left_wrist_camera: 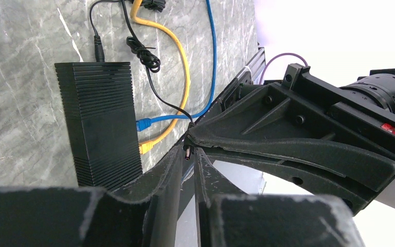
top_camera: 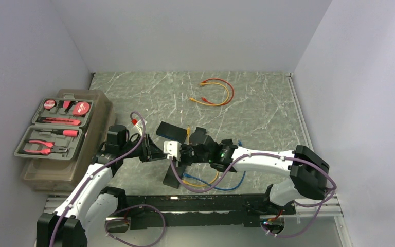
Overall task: Insert the plug into the switch port
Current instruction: Pick up the power from the center of the board.
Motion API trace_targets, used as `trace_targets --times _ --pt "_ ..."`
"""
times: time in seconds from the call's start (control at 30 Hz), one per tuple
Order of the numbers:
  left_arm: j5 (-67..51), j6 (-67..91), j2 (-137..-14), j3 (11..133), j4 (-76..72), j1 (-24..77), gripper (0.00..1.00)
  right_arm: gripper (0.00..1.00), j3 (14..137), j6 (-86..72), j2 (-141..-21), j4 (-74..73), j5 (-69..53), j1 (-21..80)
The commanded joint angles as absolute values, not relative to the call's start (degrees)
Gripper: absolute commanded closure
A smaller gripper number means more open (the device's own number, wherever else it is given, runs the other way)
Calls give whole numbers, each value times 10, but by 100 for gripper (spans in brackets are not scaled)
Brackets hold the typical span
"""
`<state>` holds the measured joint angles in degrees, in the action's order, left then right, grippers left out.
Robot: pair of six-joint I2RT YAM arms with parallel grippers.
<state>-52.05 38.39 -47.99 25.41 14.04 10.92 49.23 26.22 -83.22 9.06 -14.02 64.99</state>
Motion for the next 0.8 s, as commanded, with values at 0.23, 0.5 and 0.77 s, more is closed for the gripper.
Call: trace_targets --times 0.23,0.5,0.77 --pt "-520 376 -476 272 126 109 94 100 522 269 -836 103 -148 656" --pt "-520 371 -473 270 128 109 100 82 513 270 -825 91 -136 657" --pt "-533 367 -461 269 127 109 100 58 438 291 -771 110 -113 656"
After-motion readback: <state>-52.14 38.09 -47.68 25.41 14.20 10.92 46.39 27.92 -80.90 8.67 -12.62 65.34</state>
